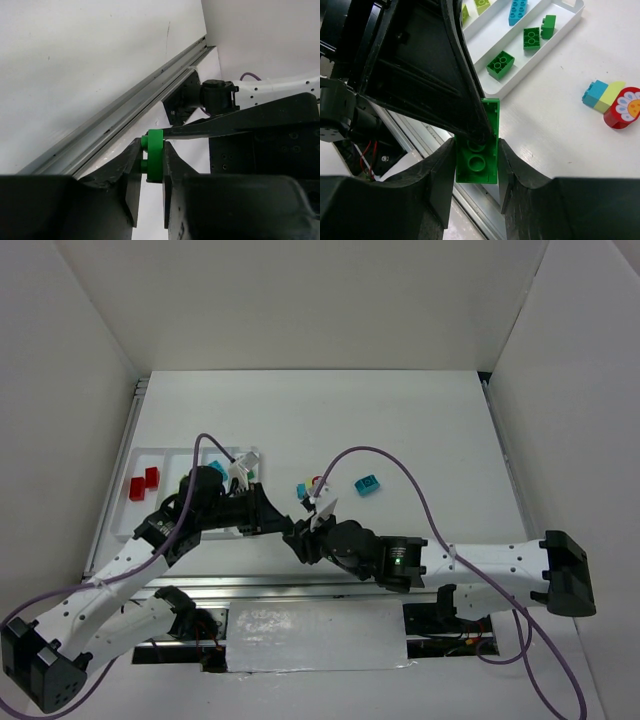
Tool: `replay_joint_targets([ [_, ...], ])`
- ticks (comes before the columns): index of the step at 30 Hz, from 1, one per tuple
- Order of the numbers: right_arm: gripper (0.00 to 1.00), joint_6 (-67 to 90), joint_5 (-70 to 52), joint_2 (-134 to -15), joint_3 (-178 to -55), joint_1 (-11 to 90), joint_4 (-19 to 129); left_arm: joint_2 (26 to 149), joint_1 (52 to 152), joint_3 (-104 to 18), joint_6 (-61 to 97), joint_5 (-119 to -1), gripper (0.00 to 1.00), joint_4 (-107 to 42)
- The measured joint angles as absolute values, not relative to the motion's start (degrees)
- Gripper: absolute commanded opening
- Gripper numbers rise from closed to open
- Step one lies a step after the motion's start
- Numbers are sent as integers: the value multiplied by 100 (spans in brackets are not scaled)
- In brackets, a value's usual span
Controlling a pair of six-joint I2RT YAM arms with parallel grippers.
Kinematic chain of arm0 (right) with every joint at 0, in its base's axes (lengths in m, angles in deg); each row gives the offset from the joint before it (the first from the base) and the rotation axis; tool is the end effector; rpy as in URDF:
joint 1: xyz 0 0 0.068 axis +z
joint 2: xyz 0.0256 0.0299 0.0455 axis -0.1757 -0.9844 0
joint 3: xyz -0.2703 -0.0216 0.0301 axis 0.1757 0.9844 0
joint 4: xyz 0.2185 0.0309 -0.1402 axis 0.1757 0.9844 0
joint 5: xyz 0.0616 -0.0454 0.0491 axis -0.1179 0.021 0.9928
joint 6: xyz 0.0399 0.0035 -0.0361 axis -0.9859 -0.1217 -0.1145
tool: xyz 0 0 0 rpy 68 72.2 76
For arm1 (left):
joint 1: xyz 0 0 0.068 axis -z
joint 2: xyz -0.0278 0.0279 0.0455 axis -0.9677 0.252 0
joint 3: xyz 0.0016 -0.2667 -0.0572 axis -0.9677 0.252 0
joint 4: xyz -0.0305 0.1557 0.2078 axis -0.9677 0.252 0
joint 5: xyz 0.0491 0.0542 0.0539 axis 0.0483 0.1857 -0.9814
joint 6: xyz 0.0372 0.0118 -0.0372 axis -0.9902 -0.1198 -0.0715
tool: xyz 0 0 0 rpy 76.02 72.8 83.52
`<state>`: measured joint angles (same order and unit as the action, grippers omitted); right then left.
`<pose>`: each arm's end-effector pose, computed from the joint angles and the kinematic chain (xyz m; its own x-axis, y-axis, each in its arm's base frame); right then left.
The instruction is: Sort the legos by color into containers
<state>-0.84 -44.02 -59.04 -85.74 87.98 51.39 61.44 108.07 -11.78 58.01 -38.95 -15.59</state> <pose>0.0707 0.2526 0.2906 -0.3204 -0.0791 -0.9440 -0.7145 0.6744 0.1861 0.1541 -0.1193 0.2969 -0.8697 -0.2548 -0.4228 0.2700 0.4714 -0.8396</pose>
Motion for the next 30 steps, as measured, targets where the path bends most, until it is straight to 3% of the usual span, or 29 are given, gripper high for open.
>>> replay_joint_targets([
  [1, 1, -90, -4435, -5941, -8576, 8801, 5112, 6153, 10805, -1180, 5768, -3917, 2, -1531],
  [2, 19, -106, -4459, -5978, -8581, 8801, 5095, 6155, 10803, -1184, 5746, -3954, 0, -1500],
  [3, 46, -114, -4481, -6002, -8585, 8801, 5082, 6153, 10803, -1198, 5728, -3995, 0, -1457],
  [4, 79, -145, -4511, -6017, -8587, 8805, 5056, 6153, 10803, -1243, 5709, -4050, 0, -1356],
  [5, 99, -211, -4564, -6024, -8587, 8814, 5016, 6153, 10803, -1307, 5678, -4131, 0, -1249],
  [10, 100, -425, -4822, -5860, -8515, 8739, 4992, 6290, 10809, -2146, 5381, -5656, 0, -182],
  [17, 100, -799, -5152, -4522, -7921, 8641, 5309, 7941, 10127, -3307, 5241, -8419, 0, 585],
  [23, 100, -1074, -5327, -3642, -7785, 8630, 5989, 9910, 9312, -3440, 5114, -8944, 0, 559],
  [30, 100, -1312, -5414, -3126, -7527, 8624, 6522, 10587, 9209, -3493, 4988, -8797, 8, 323],
])
